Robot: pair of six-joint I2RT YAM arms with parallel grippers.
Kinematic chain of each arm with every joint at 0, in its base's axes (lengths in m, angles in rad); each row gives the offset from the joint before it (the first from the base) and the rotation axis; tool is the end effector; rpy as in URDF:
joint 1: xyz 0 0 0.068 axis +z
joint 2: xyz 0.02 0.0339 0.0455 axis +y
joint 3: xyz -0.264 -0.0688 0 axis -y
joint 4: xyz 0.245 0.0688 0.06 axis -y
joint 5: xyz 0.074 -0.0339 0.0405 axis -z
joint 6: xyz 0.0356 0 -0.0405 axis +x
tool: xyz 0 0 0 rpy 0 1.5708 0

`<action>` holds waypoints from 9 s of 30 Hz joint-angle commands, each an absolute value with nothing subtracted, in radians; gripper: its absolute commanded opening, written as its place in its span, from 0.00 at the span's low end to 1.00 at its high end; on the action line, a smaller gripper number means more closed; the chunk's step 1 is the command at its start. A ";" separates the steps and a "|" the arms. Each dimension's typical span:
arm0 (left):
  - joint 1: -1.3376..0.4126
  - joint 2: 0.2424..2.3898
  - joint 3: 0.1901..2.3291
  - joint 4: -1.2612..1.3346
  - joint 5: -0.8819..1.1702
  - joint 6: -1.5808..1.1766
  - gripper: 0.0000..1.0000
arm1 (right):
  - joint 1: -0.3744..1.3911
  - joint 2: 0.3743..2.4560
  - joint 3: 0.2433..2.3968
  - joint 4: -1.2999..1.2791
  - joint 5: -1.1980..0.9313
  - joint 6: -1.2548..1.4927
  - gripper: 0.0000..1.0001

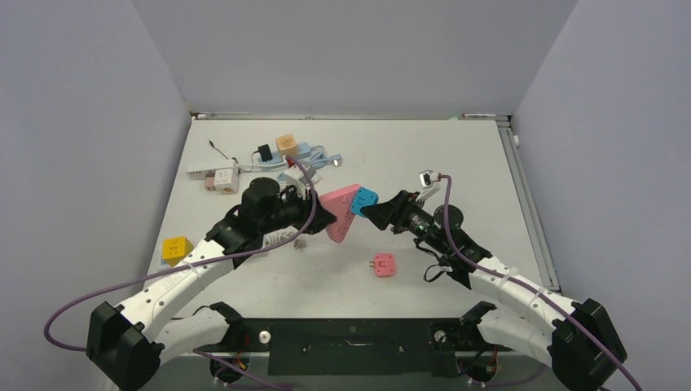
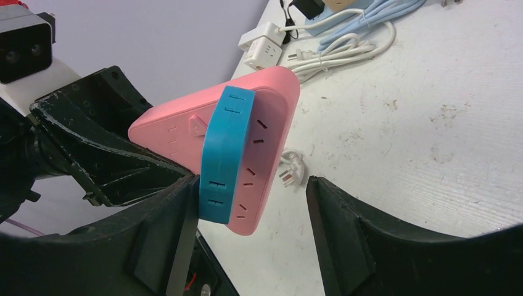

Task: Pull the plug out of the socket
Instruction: Remove the plug from the socket.

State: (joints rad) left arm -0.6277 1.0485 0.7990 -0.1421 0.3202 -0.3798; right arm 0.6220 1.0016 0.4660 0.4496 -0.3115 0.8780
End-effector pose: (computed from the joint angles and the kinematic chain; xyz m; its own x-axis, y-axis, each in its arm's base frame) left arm 0.1878 -0.1501 0.2988 -0.5809 -0.0133 -0.8139 0.6219 0.6379 -0.4542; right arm 0.1777 0.1408 0.2532 -0.6623 0.4264 -0.6161 -0.4590 0.4190 0.7834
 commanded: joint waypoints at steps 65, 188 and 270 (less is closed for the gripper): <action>-0.759 1.049 0.874 -0.222 0.008 -0.249 0.00 | 0.713 1.262 0.541 0.630 -0.144 1.144 0.05; -0.527 1.075 0.830 -0.054 0.387 -0.405 0.00 | 0.538 1.259 0.452 0.477 -0.367 1.003 0.05; -0.622 1.144 0.901 -0.228 0.194 -0.324 0.00 | 0.536 1.198 0.526 0.483 -0.375 1.066 0.05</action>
